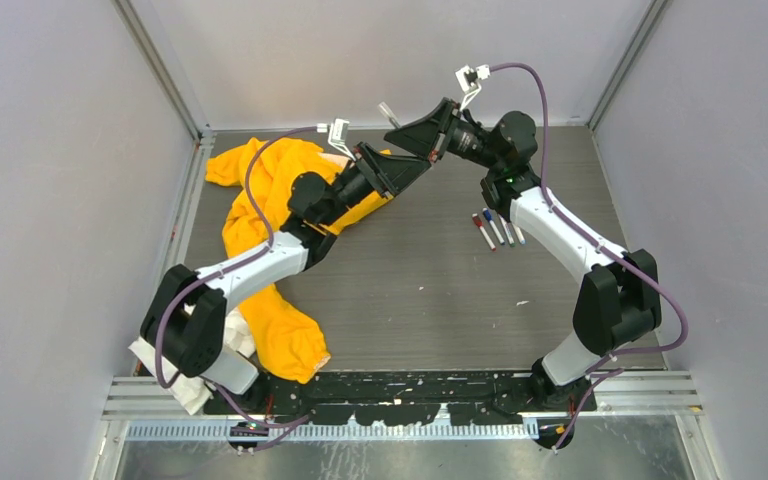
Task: Insert the pens into the pen caps
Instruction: Press the pen cap onto the pen.
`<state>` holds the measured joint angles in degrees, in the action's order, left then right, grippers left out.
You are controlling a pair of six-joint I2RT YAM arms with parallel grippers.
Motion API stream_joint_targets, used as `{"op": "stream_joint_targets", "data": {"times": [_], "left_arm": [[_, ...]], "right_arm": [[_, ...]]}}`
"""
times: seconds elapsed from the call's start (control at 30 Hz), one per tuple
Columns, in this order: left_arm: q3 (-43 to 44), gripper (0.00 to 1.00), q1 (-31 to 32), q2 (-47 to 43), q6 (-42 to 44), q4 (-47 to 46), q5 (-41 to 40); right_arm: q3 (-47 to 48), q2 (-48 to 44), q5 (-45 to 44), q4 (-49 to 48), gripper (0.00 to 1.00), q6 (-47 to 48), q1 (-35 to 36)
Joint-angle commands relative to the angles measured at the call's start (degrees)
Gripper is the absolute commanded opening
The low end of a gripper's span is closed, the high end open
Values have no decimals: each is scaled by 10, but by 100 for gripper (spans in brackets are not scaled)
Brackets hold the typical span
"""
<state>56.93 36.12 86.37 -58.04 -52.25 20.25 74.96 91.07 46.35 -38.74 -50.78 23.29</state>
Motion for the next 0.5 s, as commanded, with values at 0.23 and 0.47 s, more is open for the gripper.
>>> {"op": "stream_joint_targets", "data": {"times": [0.23,0.47], "left_arm": [[49,28,4,31,-21,-48,5],[40,1,3,35,-18,-66,16]], "right_arm": [[5,-26,-9,-39,1,-3,5],[5,-28,3,-45,2,-2,3]]}}
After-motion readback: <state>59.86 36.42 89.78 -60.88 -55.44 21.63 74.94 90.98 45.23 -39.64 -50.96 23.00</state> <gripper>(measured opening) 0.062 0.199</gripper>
